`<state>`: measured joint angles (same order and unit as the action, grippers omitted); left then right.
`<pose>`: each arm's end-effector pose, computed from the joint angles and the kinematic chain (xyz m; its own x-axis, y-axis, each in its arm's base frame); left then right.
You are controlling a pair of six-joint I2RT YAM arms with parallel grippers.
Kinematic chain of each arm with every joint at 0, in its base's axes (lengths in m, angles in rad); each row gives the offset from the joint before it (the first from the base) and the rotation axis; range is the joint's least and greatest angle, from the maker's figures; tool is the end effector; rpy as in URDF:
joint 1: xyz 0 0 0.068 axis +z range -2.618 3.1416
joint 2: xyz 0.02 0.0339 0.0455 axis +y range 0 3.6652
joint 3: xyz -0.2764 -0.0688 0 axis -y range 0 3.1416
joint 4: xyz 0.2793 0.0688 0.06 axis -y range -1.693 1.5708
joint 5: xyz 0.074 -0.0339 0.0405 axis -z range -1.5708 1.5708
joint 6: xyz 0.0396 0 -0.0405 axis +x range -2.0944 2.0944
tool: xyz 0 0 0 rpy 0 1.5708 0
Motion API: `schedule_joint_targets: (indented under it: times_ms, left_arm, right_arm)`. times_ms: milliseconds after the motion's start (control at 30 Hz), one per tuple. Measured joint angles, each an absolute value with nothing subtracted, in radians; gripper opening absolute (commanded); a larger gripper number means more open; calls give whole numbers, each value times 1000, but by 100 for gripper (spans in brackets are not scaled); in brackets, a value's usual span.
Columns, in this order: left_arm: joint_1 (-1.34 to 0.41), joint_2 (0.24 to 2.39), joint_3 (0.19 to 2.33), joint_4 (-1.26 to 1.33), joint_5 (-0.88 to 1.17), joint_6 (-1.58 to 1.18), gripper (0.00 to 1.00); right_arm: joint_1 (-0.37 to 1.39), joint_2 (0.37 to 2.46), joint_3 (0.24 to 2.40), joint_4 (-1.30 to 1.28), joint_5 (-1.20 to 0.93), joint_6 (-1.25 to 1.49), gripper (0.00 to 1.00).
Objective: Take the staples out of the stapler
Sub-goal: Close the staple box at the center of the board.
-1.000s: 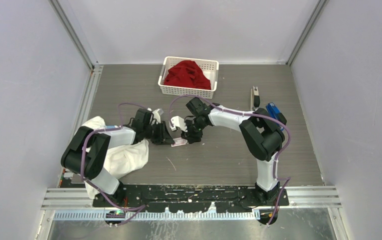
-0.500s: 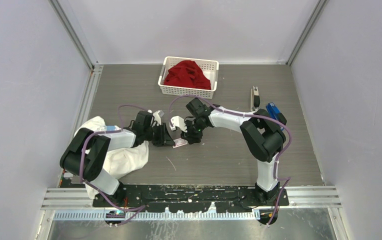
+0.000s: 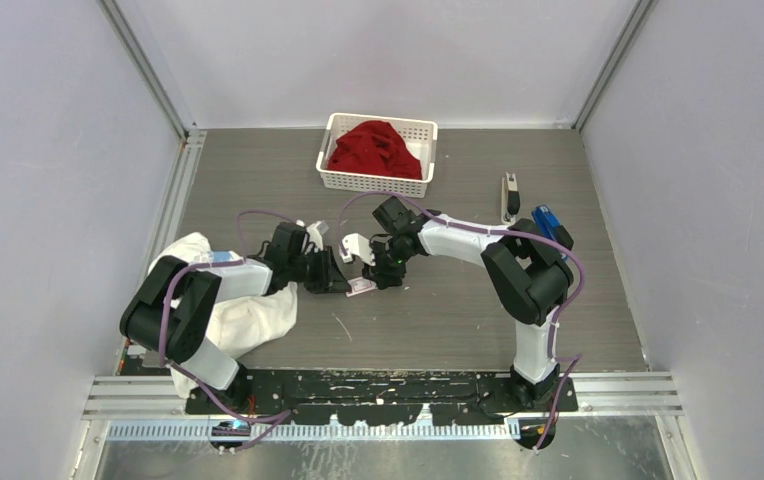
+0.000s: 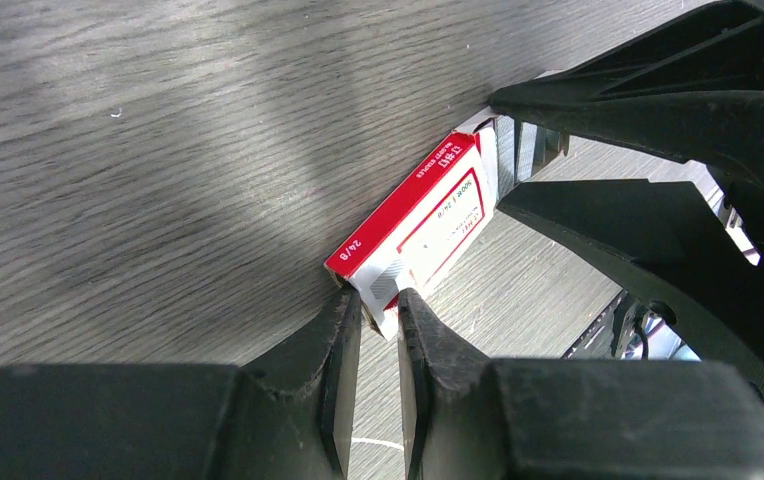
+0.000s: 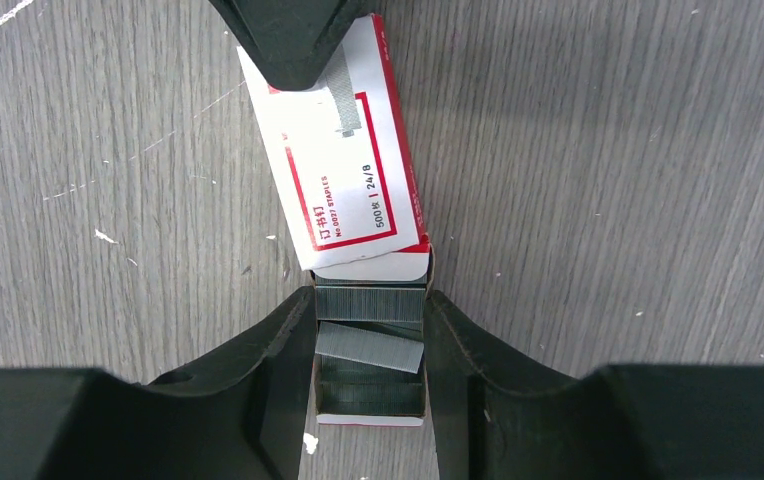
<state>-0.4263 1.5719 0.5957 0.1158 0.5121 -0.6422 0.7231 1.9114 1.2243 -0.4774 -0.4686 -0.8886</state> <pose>0.2626 -0.1406 0.1099 -0.9429 -0.1452 -0.2997 0.1082 0.7175 -0.6881 0.2952 0.2844 0.1428 0.1279 -0.8108 -0.5712 -0.9912 -0.1245 -0.0452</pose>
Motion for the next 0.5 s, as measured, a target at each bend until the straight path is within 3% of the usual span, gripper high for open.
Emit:
schedule_joint_targets:
  times_ms: [500]
  left_arm:
    - [-428,1572,596,116,509,-643,22]
  right_arm:
    - [727,1905,1224,-501,-460,-928,26]
